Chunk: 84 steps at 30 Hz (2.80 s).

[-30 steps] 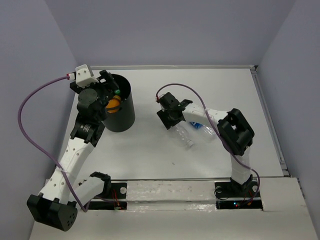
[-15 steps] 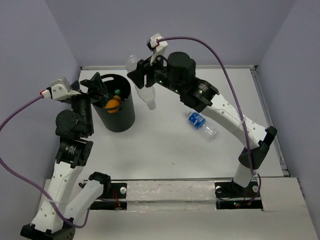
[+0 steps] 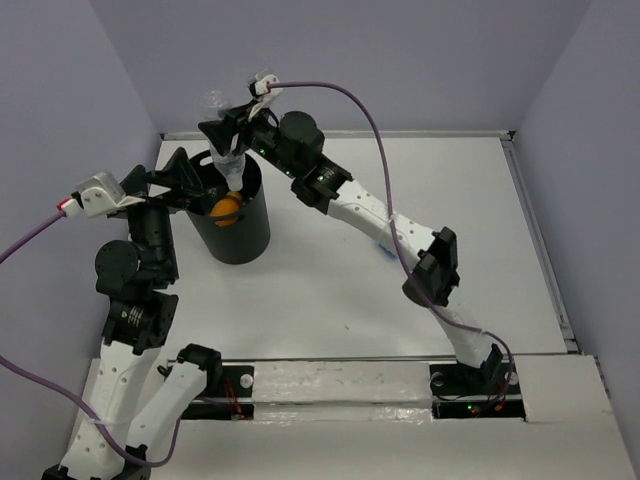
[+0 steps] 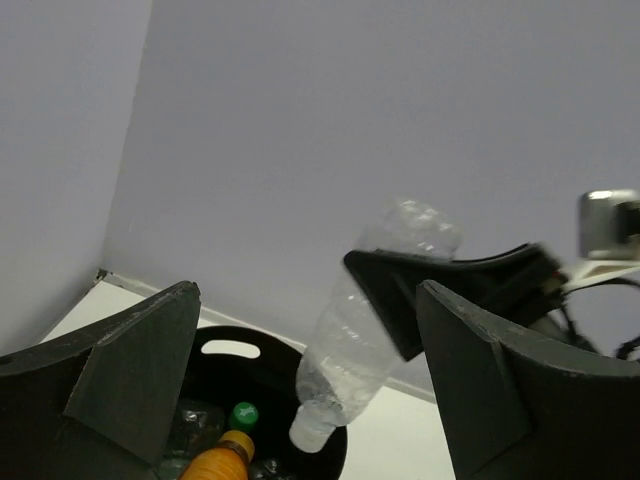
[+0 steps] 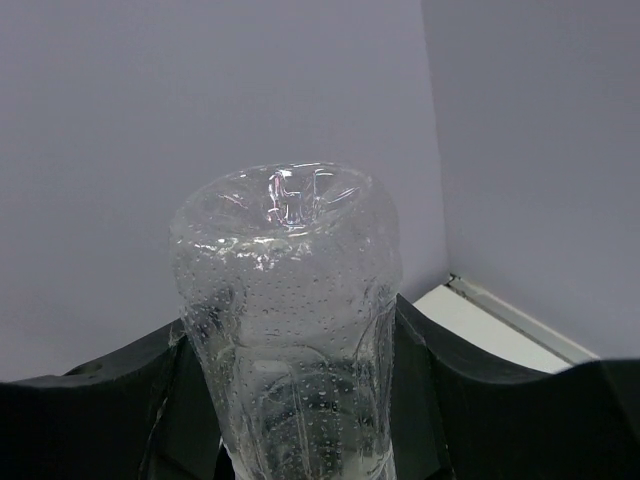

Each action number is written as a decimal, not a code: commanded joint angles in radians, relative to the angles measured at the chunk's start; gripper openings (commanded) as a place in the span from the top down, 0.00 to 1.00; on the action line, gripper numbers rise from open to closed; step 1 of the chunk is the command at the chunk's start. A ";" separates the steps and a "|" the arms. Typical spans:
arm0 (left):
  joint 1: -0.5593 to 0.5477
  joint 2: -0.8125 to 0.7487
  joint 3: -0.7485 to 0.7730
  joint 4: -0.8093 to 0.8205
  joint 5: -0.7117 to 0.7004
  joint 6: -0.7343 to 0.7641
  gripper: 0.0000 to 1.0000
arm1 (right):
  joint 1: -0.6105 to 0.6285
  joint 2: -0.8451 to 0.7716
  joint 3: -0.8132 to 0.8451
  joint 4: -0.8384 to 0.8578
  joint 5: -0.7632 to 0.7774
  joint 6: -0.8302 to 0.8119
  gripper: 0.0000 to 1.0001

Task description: Put the plastic bottles in the bin

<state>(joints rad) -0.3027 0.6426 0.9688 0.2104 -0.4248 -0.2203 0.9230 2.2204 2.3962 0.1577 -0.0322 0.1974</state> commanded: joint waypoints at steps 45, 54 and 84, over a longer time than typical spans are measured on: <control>0.034 0.015 0.002 0.047 0.044 -0.024 0.01 | -0.271 -0.815 -1.164 -0.515 0.216 -0.072 0.08; 0.034 0.019 0.008 0.041 0.049 -0.021 0.01 | -0.391 -0.592 -1.020 -0.816 0.207 -0.153 0.02; 0.039 -0.009 0.004 0.052 0.073 -0.021 0.01 | -0.282 -0.496 -0.815 -0.752 -0.116 -0.200 0.54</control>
<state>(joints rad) -0.2729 0.6350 0.9676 0.2127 -0.3691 -0.2386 0.5098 1.9247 1.5047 -0.7258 -0.0082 -0.0151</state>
